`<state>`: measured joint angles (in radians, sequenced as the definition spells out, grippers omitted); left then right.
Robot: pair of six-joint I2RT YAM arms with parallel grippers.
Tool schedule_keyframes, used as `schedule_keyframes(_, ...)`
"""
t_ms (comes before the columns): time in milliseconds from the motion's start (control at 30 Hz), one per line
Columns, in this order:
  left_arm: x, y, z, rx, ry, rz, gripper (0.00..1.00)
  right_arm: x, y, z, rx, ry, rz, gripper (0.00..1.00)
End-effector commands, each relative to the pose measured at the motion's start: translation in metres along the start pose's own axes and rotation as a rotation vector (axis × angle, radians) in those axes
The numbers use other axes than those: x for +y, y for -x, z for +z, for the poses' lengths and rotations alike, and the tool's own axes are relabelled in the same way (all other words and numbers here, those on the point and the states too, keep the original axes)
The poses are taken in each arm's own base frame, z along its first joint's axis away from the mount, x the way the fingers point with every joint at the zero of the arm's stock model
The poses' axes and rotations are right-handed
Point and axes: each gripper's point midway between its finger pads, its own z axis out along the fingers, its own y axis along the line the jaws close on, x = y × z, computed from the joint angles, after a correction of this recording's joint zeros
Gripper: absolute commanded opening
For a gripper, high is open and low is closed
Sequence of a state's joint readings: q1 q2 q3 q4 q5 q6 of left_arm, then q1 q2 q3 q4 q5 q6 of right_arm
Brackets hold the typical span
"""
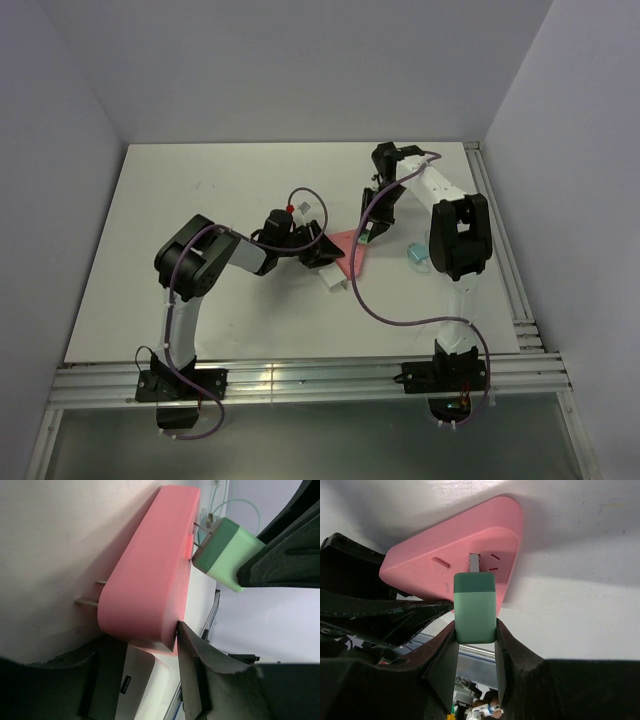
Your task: Insert the plug
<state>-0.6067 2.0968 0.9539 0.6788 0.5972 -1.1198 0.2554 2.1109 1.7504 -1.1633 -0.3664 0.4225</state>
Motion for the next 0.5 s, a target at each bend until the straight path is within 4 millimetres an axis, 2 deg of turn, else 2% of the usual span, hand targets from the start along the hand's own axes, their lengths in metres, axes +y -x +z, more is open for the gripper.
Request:
schedule_keyframes(0, 0.023, 0.001, 0.008, -0.04, 0.045, -0.008, 0.48, -0.034, 0.026, 0.026, -0.093, -0.179, 0.013, 0.07)
schedule_keyframes(133, 0.024, 0.002, 0.01, -0.05, 0.038, -0.023, 0.35, -0.029, 0.037, 0.014, -0.188, -0.165, 0.036, 0.09)
schedule_keyframes(233, 0.023, 0.003, 0.011, -0.049, 0.03, -0.029, 0.23, -0.025, 0.042, 0.015, -0.221, -0.162, 0.04, 0.09)
schedule_keyframes(267, 0.022, 0.003, 0.012, -0.05, 0.028, -0.026, 0.11, -0.025, 0.044, 0.015, -0.228, -0.168, 0.044, 0.09)
schedule_keyframes(300, 0.019, 0.002, 0.012, -0.05, 0.026, -0.022, 0.03, -0.023, 0.046, 0.015, -0.238, -0.168, 0.043, 0.09)
schedule_keyframes(333, 0.022, 0.002, 0.011, -0.053, 0.041, -0.02, 0.0, -0.024, 0.048, 0.014, -0.248, -0.176, 0.042, 0.09)
schedule_keyframes(467, 0.022, -0.002, 0.011, -0.045, 0.055, 0.0, 0.0, -0.021, 0.058, 0.009, -0.256, -0.185, 0.033, 0.11)
